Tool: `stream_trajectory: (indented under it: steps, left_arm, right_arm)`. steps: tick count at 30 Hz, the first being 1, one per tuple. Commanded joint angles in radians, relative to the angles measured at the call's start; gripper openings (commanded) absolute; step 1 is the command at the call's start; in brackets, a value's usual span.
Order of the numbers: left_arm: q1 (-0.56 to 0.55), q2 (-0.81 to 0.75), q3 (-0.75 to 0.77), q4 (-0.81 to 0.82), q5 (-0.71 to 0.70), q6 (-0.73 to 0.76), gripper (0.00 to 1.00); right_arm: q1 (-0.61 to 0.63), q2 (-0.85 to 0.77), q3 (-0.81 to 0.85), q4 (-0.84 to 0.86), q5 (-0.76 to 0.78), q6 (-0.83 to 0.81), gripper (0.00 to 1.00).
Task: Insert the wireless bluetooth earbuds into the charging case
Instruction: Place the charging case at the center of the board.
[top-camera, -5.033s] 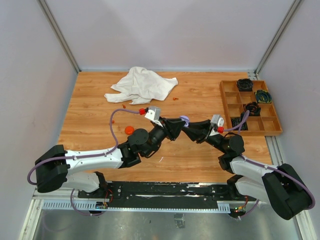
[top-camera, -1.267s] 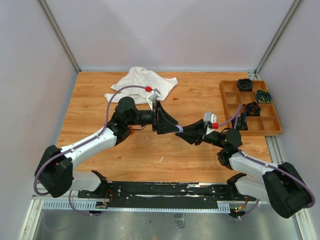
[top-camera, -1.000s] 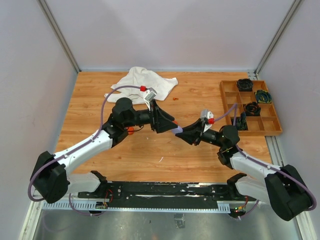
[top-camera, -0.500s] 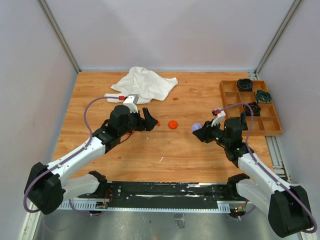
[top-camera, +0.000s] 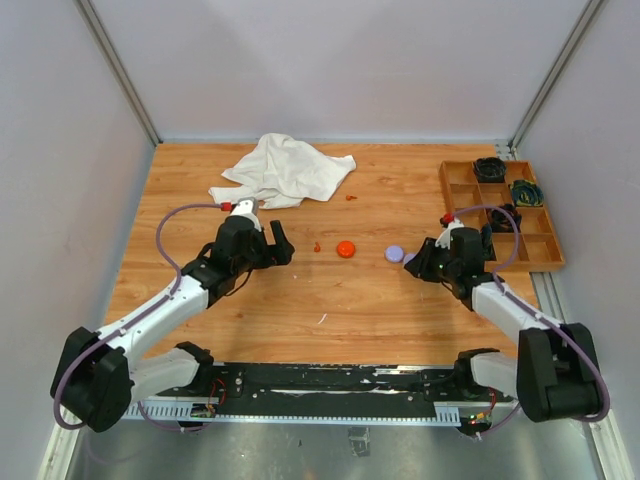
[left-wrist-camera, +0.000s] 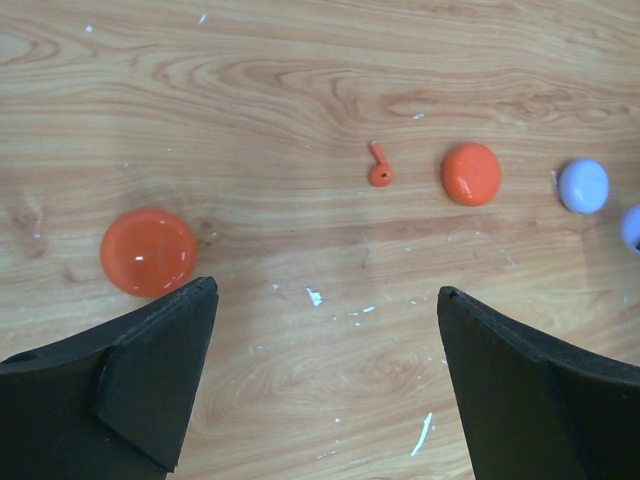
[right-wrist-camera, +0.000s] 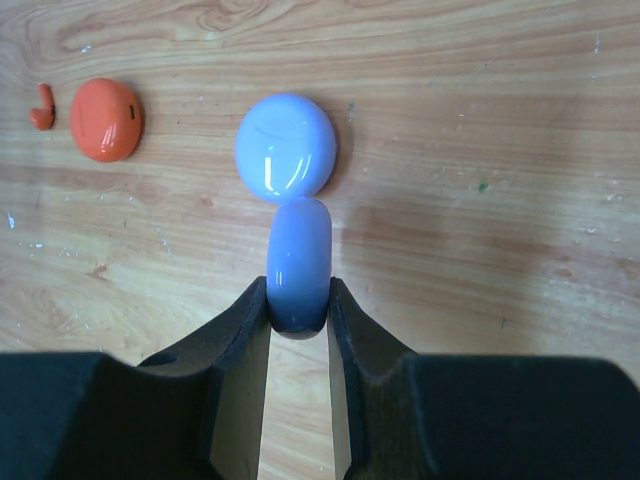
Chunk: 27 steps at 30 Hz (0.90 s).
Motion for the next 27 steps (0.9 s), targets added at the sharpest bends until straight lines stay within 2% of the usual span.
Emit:
stream_trajectory:
  steps: [1,10,15,18,24,27]
  left_arm:
    - [0.031,0.030,-0.021,0.003,-0.020,-0.022,0.97]
    - [0.071,0.067,-0.016,-0.002,-0.037,-0.018,0.98]
    - [0.073,0.083,-0.010,-0.011,-0.067,-0.014,0.98]
    - [0.074,0.101,0.007,-0.025,-0.086,-0.019,0.98]
    - [0.074,0.118,0.014,-0.025,-0.083,-0.027,0.97]
    - [0.074,0.133,0.024,-0.050,-0.110,-0.029,0.97]
  right_arm:
    - [-0.048,0.095,0.071,-0.003,-0.007,0.021,0.06]
    - [-0.099,0.268,0.137,0.019,-0.127,0.014,0.21]
    - [-0.126,0.275,0.128,0.009,-0.144,0.014,0.41]
    - [-0.131,0.246,0.118,-0.019,-0.106,0.000,0.58]
    - [-0.131,0.162,0.103,-0.099,-0.058,-0.037,0.78]
    - [-0.128,0.094,0.091,-0.138,-0.045,-0.045,0.92]
